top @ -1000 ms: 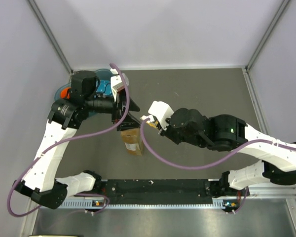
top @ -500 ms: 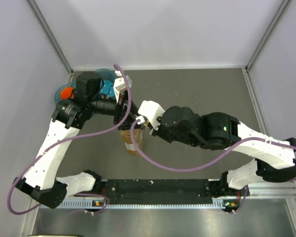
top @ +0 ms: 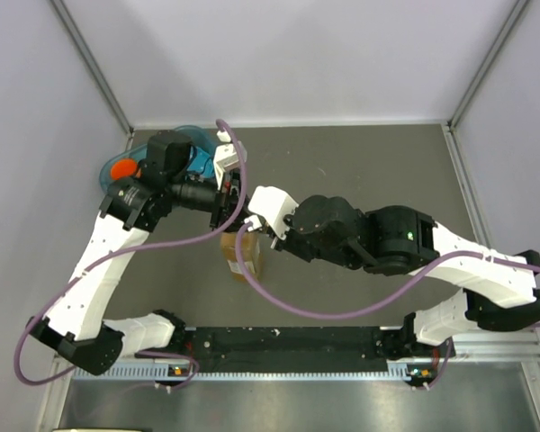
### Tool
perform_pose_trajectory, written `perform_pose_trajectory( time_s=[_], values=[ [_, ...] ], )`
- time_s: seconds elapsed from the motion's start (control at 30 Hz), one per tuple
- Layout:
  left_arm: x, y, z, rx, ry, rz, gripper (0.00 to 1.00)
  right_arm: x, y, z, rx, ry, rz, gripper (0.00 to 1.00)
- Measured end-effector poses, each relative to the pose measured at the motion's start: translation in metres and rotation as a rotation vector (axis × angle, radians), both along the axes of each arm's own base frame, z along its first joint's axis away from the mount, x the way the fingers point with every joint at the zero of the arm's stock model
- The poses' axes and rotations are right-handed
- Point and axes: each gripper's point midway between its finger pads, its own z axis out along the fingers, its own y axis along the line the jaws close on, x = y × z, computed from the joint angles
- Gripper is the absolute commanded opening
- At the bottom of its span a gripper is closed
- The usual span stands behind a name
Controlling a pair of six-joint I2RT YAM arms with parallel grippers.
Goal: Unpack the express box
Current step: Pick up the knife from the center of the board.
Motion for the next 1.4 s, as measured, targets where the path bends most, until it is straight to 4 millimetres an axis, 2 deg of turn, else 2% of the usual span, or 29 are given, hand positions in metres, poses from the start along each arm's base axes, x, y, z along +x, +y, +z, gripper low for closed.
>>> perform_pose_trajectory(
  time_s=[0.13, 0.3, 0.33, 0.37, 0.43, 0.47, 0.5, 0.57, 0.63, 0.73, 0.8, 0.87, 0.93, 1.03, 1.17, 1.3, 1.4],
  values=[
    [0.001, -0.001, -0.002, 0.022, 0.025, -0.005, 0.00, 0.000, 0.000, 0.000, -0.016, -0.017, 0.002, 0.00],
    [0.001, 0.000, -0.003, 0.040, 0.035, 0.004, 0.00, -0.001, 0.001, -0.001, -0.028, -0.031, 0.006, 0.00],
    [0.000, 0.001, -0.002, 0.040, 0.034, 0.003, 0.00, -0.002, 0.001, 0.000, -0.027, -0.032, 0.006, 0.05],
    [0.000, 0.001, -0.002, 0.040, 0.033, 0.003, 0.00, -0.002, 0.001, 0.000, -0.027, -0.034, 0.005, 0.24],
    [0.001, 0.001, -0.002, 0.039, 0.031, 0.005, 0.00, -0.001, 0.001, 0.001, -0.021, -0.037, -0.002, 0.43],
    [0.002, 0.000, 0.000, 0.034, 0.022, 0.006, 0.00, 0.000, 0.001, 0.002, -0.015, -0.039, -0.010, 0.63],
    [0.003, -0.001, 0.002, 0.026, 0.016, 0.008, 0.00, 0.001, 0.001, 0.004, -0.005, -0.045, -0.021, 0.74],
    [0.003, -0.002, 0.007, 0.004, 0.001, 0.017, 0.00, 0.005, -0.001, 0.013, 0.035, -0.057, -0.049, 0.90],
    [0.003, -0.003, 0.016, -0.023, -0.016, 0.036, 0.00, 0.007, -0.006, 0.028, 0.122, -0.065, -0.066, 0.94],
    [0.010, -0.004, 0.044, -0.089, -0.063, 0.088, 0.00, 0.013, -0.032, 0.056, 0.336, -0.043, -0.095, 0.96],
    [0.017, -0.001, 0.066, -0.152, -0.092, 0.147, 0.00, 0.021, -0.060, 0.077, 0.507, -0.026, -0.135, 0.96],
    [0.025, 0.005, 0.090, -0.242, -0.123, 0.222, 0.00, 0.021, -0.081, 0.097, 0.665, -0.009, -0.144, 0.95],
    [0.024, 0.015, 0.112, -0.338, -0.132, 0.283, 0.00, 0.014, -0.088, 0.122, 0.798, 0.008, -0.102, 0.93],
    [0.010, 0.021, 0.141, -0.442, -0.132, 0.292, 0.00, 0.005, -0.073, 0.145, 0.910, 0.042, -0.009, 0.90],
    [-0.007, 0.026, 0.168, -0.533, -0.134, 0.267, 0.00, 0.004, -0.037, 0.142, 0.948, 0.147, 0.110, 0.83],
    [-0.014, 0.028, 0.179, -0.584, -0.133, 0.250, 0.00, 0.004, -0.006, 0.128, 0.964, 0.258, 0.186, 0.82],
    [-0.013, 0.028, 0.177, -0.597, -0.127, 0.252, 0.00, -0.002, 0.005, 0.127, 0.996, 0.310, 0.246, 0.78]
  ],
)
